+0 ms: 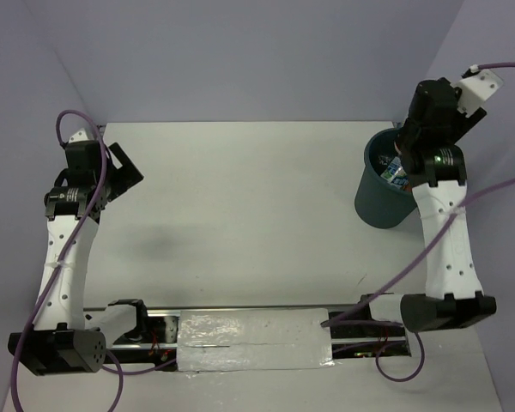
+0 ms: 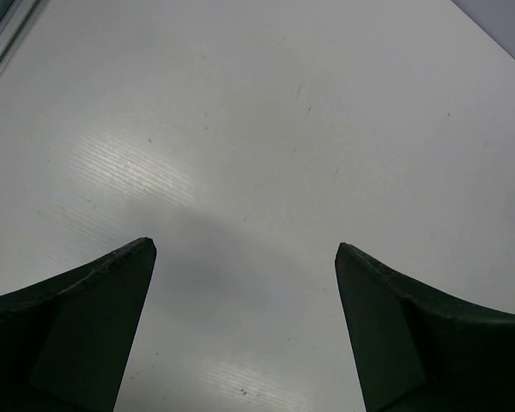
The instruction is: Put the plastic bottles in the bin
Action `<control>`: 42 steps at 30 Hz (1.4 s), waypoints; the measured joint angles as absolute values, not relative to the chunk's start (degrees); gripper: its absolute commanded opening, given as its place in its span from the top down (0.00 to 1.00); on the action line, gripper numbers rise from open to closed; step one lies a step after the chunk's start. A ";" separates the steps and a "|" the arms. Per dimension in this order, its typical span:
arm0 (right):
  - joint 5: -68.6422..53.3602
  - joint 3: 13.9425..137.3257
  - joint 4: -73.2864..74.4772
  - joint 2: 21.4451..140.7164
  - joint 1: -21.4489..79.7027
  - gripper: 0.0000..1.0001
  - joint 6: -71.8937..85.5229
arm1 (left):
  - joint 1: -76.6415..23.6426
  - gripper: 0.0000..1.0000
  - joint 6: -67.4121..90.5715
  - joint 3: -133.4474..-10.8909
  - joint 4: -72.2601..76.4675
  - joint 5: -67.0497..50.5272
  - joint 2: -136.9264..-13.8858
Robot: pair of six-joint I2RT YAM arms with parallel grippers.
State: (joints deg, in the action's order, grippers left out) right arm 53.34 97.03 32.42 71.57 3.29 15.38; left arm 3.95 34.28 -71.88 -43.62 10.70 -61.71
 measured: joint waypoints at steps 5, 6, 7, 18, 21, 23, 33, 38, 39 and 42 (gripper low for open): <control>48.18 92.62 34.37 76.03 1.48 0.48 16.51 | 3.95 0.00 34.26 -71.88 -43.59 10.59 -62.19; 47.42 92.40 34.87 76.36 1.32 0.48 16.84 | 3.95 0.01 34.24 -71.88 -43.57 10.57 -62.19; 46.89 92.33 35.16 76.73 1.17 0.48 17.12 | 3.95 0.01 34.26 -71.88 -43.59 10.57 -62.26; 45.41 88.01 32.88 77.65 0.80 0.48 19.75 | 3.95 0.01 34.26 -71.64 -43.18 10.39 -62.63; 45.39 85.56 32.12 78.83 0.80 0.47 20.67 | 3.95 0.01 34.26 -71.20 -43.18 10.20 -62.67; 45.12 84.25 31.42 79.31 0.80 0.45 21.37 | 3.95 0.01 34.26 -71.00 -43.16 10.15 -62.78; 43.86 81.93 29.08 79.31 0.71 0.11 23.31 | 3.95 0.00 34.24 -70.81 -42.74 9.98 -62.89; 41.25 83.26 31.18 79.00 0.71 0.00 23.09 | 3.95 0.00 34.22 -70.11 -42.28 9.54 -62.89; 40.86 84.44 32.16 78.91 0.71 0.00 22.92 | 3.95 0.01 34.22 -69.95 -42.33 9.47 -62.89; 39.90 89.84 34.41 78.30 0.71 0.00 22.52 | 3.95 0.01 34.24 -69.84 -42.33 9.06 -62.94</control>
State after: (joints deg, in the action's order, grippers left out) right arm 39.90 89.84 34.41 78.30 0.71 22.52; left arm 3.95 34.24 -69.84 -42.33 9.06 -62.94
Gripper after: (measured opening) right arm 0.996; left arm 0.994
